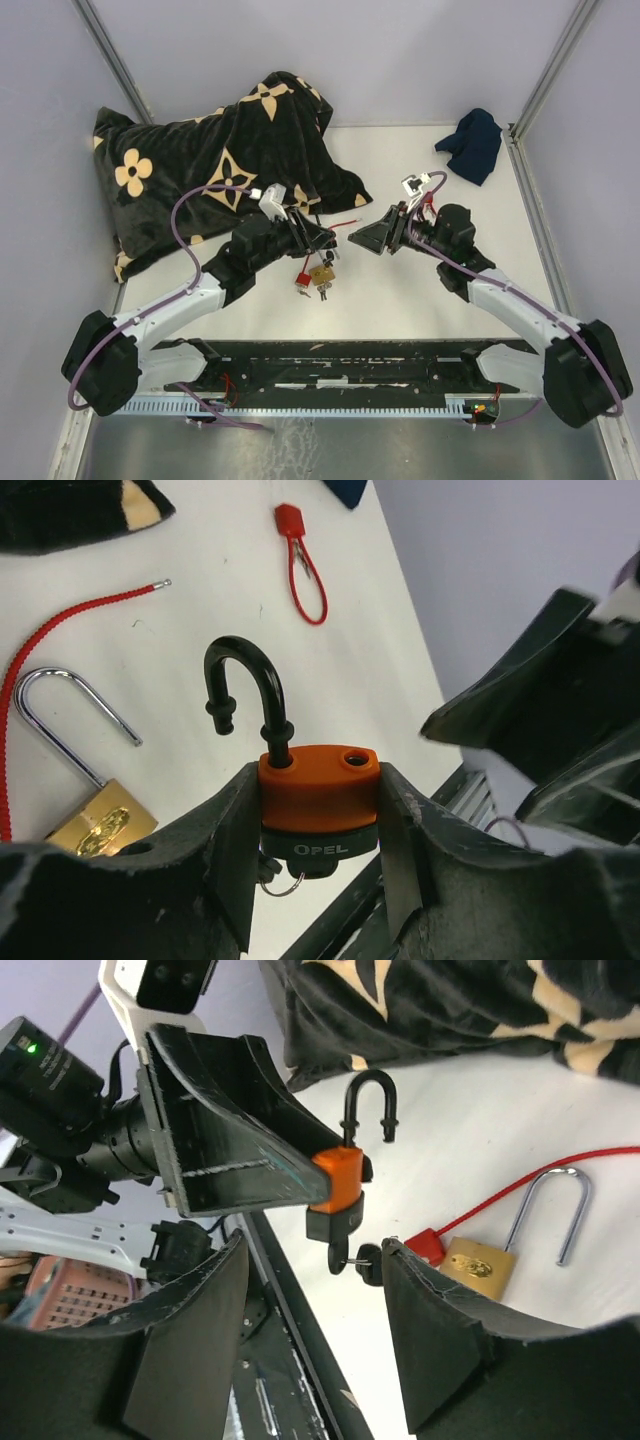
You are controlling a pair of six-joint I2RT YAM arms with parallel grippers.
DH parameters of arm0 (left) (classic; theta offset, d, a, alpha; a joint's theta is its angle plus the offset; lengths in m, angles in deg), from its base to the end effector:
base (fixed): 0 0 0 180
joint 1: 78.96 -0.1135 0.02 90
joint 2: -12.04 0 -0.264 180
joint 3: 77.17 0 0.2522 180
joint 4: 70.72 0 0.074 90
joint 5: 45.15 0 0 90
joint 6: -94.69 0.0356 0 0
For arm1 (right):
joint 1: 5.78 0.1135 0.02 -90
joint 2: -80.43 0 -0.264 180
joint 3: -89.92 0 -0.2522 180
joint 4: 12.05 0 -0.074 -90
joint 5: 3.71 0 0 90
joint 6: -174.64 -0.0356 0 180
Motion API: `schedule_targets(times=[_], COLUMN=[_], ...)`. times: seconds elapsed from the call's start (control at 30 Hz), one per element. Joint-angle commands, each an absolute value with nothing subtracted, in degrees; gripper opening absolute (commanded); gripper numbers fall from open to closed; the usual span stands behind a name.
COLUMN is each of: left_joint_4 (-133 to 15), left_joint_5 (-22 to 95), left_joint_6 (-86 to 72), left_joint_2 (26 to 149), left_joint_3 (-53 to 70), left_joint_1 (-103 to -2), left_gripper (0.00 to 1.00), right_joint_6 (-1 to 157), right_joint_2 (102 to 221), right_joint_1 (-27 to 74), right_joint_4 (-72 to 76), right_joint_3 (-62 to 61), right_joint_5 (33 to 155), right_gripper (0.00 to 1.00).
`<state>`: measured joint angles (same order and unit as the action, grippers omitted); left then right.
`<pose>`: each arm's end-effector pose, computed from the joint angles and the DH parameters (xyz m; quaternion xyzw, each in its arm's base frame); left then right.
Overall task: Unlock with the key
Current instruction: Place the lock at the center of the board.
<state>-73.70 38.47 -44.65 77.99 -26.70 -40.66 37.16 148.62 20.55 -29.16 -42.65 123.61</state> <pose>0.2034 -0.1656 0.2636 -0.0402 0.7784 -0.4640 0.4209 0.2233 0.1346 0.2627 -0.0884 0.7194 0.5759 0.3783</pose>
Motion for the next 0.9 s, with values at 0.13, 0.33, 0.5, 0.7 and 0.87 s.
schedule_targets(times=[0.13,0.33,0.5,0.7,0.87], left_joint_4=[-65.03,-43.21,-23.95,-13.51,-13.99], left_joint_5=[30.34,45.18,58.35,61.29,59.75], left_joint_6=[-27.60,-27.32,-30.94,-33.69,-32.50], left_joint_2=[77.26,80.98,83.06,85.72,90.85], left_joint_3=[-19.14,-10.08,-5.80,-6.28,-7.54], left_joint_1=[-40.90,-40.90,-41.06,-44.10,-45.71], left_gripper=[0.03,0.03,0.03,0.03,0.06], right_joint_6=[54.56,58.30,61.93,65.33,65.57], right_joint_2=[141.65,142.42,141.04,140.19,139.75], right_joint_1=[20.43,20.58,20.58,20.52,20.55], right_joint_4=[-3.74,1.87,5.88,9.85,10.59], right_joint_3=[-32.52,-31.76,-32.70,-32.72,-33.54], right_joint_5=[118.04,114.90,110.58,105.44,102.54], right_gripper=[0.64,0.66,0.68,0.70,0.71])
